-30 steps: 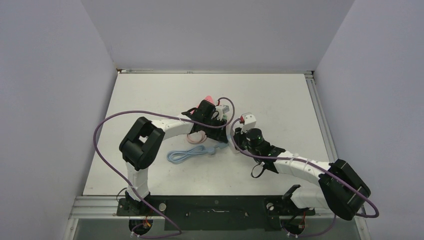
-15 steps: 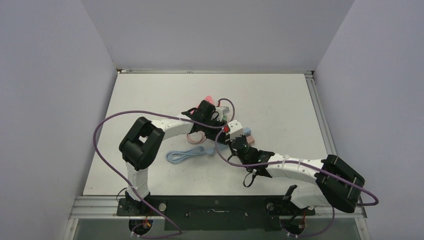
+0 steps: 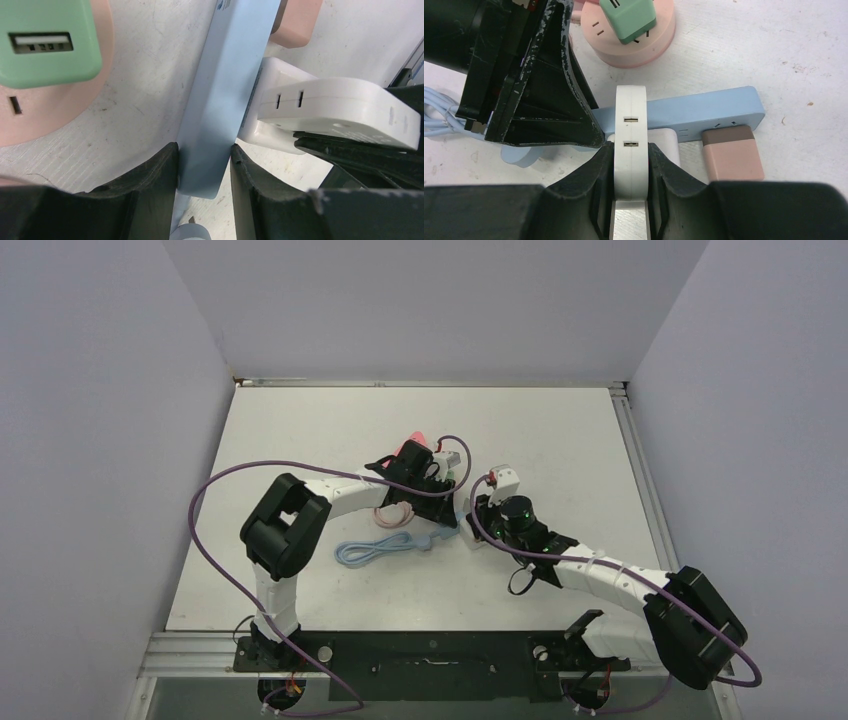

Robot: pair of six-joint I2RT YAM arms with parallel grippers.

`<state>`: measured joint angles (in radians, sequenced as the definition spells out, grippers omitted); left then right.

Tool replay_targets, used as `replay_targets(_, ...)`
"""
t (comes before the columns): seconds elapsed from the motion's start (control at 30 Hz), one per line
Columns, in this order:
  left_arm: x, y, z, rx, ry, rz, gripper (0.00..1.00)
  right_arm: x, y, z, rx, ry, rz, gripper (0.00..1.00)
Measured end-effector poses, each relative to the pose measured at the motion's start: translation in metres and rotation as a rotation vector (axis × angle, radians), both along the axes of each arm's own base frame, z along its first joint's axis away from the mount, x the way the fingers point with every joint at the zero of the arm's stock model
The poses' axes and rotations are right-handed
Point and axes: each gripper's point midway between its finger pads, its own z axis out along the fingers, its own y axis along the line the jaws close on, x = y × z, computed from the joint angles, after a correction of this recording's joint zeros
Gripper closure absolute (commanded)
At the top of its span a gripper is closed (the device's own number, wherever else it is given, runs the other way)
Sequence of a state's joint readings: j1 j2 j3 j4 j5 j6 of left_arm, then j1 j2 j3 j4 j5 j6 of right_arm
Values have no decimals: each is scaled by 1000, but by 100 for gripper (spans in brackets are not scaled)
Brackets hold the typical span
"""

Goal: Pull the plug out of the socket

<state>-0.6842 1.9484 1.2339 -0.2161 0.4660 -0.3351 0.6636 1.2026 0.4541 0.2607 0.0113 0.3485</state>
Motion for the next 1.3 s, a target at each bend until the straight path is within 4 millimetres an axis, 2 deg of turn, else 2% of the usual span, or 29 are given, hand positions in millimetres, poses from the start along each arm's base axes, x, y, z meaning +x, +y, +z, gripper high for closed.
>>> replay_targets(0.13,0,0,0,0,1,-1,100,-5,6,0,-48,-34,12,95)
replay_targets(0.3,-5,1,0,1,21,-13,100,-14,11,1,-194,-114,16,95)
replay_targets(0.57,-7,2,0,6,30,-18,100,-16,13,3,-324,-181,4,95)
replay_targets(0.77,-5,2,0,11,26,-8,100,-8,23,24,-201,-201,0,95)
replay_targets(0.93,-5,2,0,12,24,-6,100,14,5,50,-55,-209,-70,95)
replay_targets(1.0,-4,2,0,12,24,-6,100,15,5,56,-24,-215,-68,95)
replay_targets(1.17,-4,2,0,14,21,-3,100,12,9,56,6,-204,-64,95)
replay_targets(1.3,-2,2,0,17,14,1,100,13,-4,56,18,-203,-121,95)
